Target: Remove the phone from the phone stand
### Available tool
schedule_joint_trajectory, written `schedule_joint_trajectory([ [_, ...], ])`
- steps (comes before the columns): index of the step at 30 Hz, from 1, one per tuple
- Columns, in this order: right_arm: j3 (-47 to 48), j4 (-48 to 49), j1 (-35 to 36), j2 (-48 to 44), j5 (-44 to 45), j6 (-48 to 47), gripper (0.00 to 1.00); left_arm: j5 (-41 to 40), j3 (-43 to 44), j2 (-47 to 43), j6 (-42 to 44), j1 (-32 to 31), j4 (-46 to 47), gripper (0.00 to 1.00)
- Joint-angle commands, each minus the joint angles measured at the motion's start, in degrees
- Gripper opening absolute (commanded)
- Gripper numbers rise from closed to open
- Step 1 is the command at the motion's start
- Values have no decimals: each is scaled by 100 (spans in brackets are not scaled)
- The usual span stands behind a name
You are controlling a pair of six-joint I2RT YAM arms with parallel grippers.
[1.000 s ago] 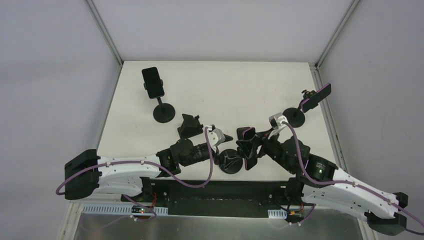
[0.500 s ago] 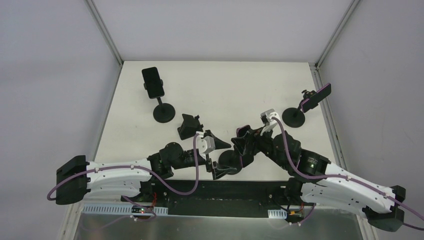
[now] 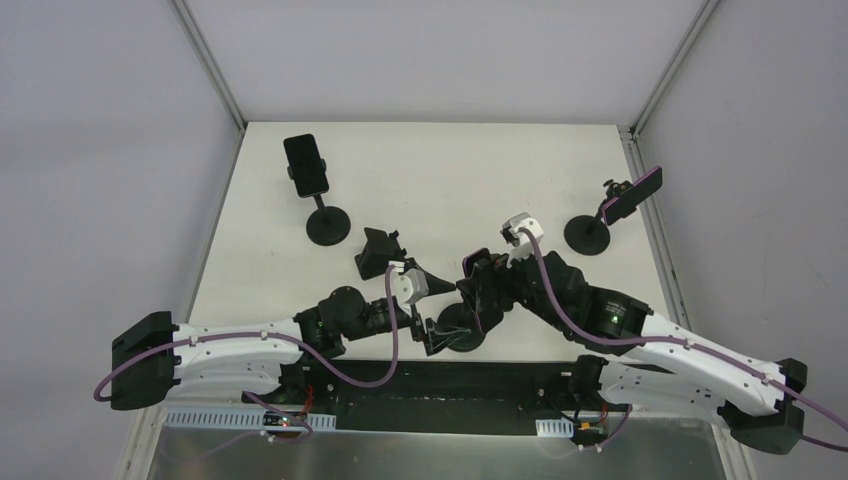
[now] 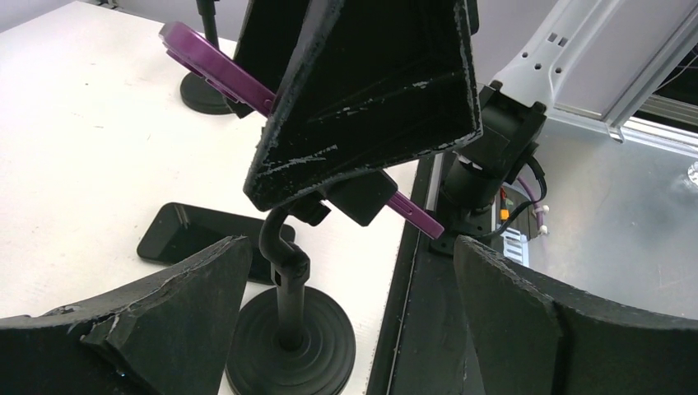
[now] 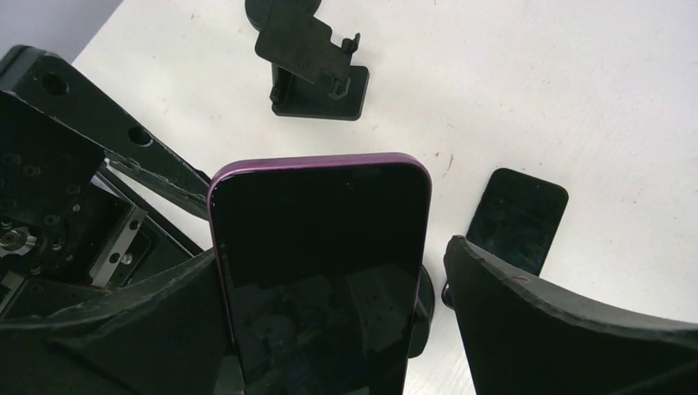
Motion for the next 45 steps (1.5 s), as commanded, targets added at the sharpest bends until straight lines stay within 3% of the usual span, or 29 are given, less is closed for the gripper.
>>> schedule_joint_trajectory([
  [1, 420, -526, -18, 103, -52, -185, 94, -125, -63, -172, -51, -17, 218, 98],
  [11, 1404, -1773, -589, 452, -1657, -381, 99, -142, -125, -228, -93, -19, 178, 100],
  [20, 1634, -1752, -1364, 735, -3430, -122, 99, -114, -134, -248, -128, -19, 170, 100],
  [31, 1855, -1657, -1718, 1158, -3732, -66, 98, -79, -91, -198, -151, -16, 153, 100],
  [39, 2084, -1962, -1763, 1513, -3714, -375, 91, -66, -73, -170, -151, -16, 143, 97],
  [43, 2190, -2063, -1810, 1626, -3749, -426, 84, -75, -37, -139, -139, -24, 139, 97],
  [45, 2236, -2080, -1843, 1658, -3794, -440, 72, -100, 2, -120, -139, -21, 134, 97],
])
